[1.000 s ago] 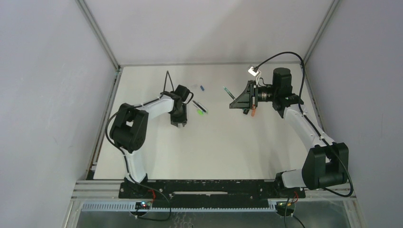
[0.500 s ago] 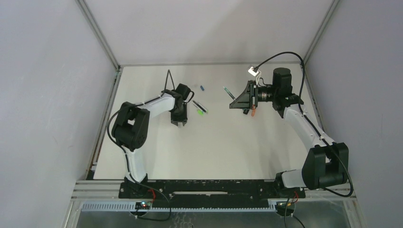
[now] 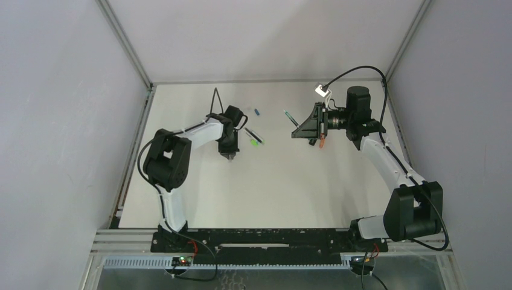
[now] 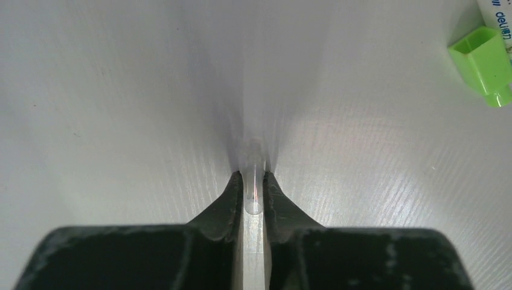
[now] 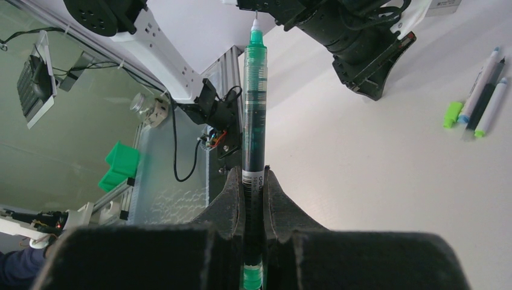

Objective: Insert the pens into the pen caps
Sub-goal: Pick up the pen cap from the center of the board.

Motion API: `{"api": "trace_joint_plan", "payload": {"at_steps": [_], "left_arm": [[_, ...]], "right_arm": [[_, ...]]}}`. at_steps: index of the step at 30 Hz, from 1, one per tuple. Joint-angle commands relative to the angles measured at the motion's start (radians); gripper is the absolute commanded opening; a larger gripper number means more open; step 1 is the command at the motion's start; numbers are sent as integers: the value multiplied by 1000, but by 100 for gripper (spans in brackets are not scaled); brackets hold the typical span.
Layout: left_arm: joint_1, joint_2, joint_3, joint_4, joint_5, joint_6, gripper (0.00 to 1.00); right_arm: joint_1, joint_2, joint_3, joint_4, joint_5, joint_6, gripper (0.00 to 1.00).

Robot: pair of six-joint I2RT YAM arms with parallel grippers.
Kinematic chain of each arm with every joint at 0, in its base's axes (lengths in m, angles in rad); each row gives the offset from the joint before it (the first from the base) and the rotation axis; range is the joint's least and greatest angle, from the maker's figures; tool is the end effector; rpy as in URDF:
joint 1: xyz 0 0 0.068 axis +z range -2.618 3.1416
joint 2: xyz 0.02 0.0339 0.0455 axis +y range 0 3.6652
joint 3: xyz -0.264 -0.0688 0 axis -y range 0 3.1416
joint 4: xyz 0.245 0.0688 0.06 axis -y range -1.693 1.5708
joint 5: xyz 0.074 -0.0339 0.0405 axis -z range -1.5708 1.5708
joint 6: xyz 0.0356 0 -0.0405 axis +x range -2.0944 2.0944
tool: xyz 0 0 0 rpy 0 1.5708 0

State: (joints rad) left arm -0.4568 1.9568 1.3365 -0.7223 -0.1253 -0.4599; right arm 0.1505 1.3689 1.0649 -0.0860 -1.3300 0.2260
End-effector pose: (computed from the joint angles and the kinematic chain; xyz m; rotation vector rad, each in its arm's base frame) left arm 0.3415 -0.1629 0.1580 -0.0252 2.8819 0.0160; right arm 0.2866 0.0784 0.3247 -0.8315 1.7387 1.5282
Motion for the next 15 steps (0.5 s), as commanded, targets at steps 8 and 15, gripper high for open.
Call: {"api": "trace_joint_plan", "payload": {"at_steps": [8, 15], "left_arm": [[13, -132, -171, 147, -32, 27, 0], [10, -400, -354, 348, 146, -16, 0]], "right_arm": [[-6, -54, 0, -12, -10, -45, 0], [37, -81, 0, -81, 21, -163, 0]]}}
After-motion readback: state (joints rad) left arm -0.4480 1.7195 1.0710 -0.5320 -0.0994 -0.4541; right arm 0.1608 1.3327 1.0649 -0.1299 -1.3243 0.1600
